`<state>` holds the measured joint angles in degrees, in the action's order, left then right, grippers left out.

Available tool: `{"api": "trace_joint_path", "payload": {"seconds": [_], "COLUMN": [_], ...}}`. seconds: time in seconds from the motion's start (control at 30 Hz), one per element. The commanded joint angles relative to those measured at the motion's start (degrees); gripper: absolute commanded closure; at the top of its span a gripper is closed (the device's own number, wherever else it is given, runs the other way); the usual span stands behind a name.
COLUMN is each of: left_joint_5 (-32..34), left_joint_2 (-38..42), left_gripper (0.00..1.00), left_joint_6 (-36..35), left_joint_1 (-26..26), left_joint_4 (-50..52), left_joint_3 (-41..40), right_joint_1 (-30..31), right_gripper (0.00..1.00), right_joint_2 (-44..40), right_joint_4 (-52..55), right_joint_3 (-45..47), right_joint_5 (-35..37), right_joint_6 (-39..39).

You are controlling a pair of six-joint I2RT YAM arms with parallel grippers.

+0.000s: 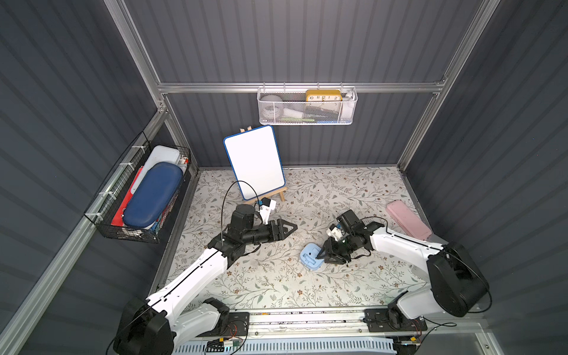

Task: Remove the battery from the alarm
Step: Pick up the cover from the alarm.

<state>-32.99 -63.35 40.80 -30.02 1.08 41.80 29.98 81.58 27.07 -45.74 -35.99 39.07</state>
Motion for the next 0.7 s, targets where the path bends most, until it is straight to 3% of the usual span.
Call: {"api": "trace_joint_path", "payload": {"seconds": [0.0, 0.07, 0.2, 0.33, 0.47, 0.67], "left_joint_5": [-0.23, -0.06, 1.8, 5.13, 4.69, 3.03], "left_joint_2": [-0.17, -1.4, -3.76, -5.62, -9.16, -11.62], "left_gripper": [0.33, 0.33, 0.34, 0.34, 0.36, 0.36], "left_joint_6": [-2.09, -2.89, -3.26, -4.59, -5.93, -6.37], "left_joint_1": [-0.04, -0.04, 0.01, 0.05, 0.31, 1.01], "left_joint_4": [-0.4, -0.23, 2.51, 5.79, 6.02, 4.78], "left_joint_3": [-0.4, -0.44, 0.6, 2.66, 3.36, 2.78], "right_joint_1": [0.26, 0.36, 1.64, 7.72, 9.02, 9.53], "right_gripper": [0.56, 0.57, 0.72, 0.75, 0.75, 0.69], "right_joint_2": [-5.42, -5.87, 1.43, 9.32, 13.83, 11.35], "right_joint_4": [5.55, 13.03, 29.44, 29.34, 24.93, 19.74], "right_joint_3": [-2.4, -5.8, -18.6, -23.54, -23.23, -20.26], "right_joint_5": [2.21, 8.24, 29.93, 41.02, 36.32, 32.46], "right_joint_6": [-2.32, -7.71, -19.62, -24.99, -27.8, -29.68]}}
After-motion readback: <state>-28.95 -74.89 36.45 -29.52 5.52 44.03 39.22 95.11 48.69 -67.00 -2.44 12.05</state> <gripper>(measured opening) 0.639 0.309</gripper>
